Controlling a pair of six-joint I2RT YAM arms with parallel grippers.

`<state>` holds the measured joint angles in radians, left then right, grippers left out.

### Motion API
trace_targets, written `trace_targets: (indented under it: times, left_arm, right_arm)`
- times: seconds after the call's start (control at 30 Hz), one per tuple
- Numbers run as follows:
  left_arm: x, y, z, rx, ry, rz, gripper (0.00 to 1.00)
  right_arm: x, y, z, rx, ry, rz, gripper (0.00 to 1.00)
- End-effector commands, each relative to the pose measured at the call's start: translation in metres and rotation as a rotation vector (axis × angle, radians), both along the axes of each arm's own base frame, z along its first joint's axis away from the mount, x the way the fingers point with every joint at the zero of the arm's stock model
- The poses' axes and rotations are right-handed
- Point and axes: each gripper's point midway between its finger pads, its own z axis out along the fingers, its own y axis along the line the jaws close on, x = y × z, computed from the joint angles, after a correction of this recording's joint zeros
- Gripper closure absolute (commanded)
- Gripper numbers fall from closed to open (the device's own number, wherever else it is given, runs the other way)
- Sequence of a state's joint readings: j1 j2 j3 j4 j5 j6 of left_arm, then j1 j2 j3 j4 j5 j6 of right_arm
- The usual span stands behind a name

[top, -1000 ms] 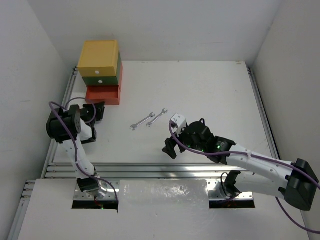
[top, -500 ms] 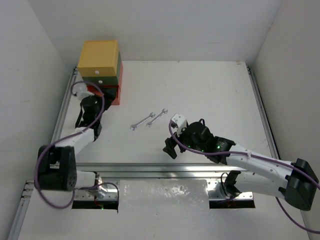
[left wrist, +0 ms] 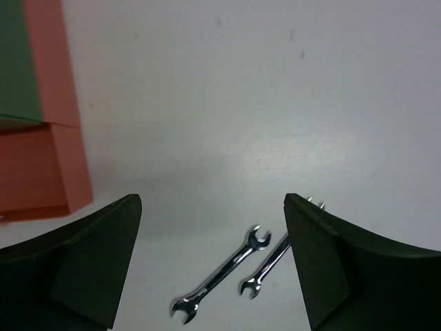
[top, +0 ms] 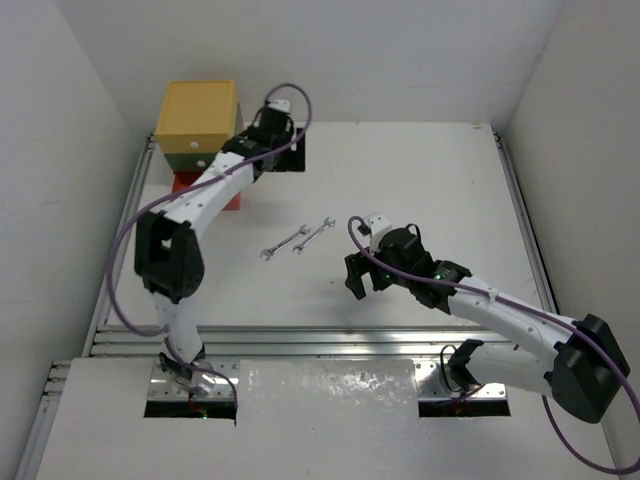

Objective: Sort the tools into containers

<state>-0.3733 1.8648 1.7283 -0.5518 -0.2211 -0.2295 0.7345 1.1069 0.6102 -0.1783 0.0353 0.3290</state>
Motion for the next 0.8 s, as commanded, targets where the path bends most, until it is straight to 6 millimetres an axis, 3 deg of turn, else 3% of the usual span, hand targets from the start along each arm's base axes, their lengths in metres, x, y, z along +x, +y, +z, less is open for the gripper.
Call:
trace_targets:
  times: [0.0,0.13,0.3,0.5,0.77]
  left_arm:
    - [-0.055,-0.004,-0.067,0.307,0.322,-0.229,0.17]
    - [-0.05,-0.012,-0.09,0.317,0.31,-0.29,0.17]
    - [-0.061,-0.03,-0.133,0.253,0.395,-0.382,0.17]
    - [-0.077,-0.025,-0.163,0.267,0.47,-0.417,0.19]
    - [-0.093,0.0,-0.198,0.314,0.571,-0.364,0.29]
  right_arm:
    - [0.004,0.011,0.015,0.045,-0.013,0.02,0.01]
    - [-0.001,0.015,0.016,0.065,-0.009,0.055,0.01]
    - [-0.003,0.015,0.016,0.065,-0.014,0.071,0.01]
    - [-0.004,0.017,0.016,0.074,-0.013,0.083,0.01]
    - [-0.007,0.02,0.016,0.087,-0.009,0.101,0.01]
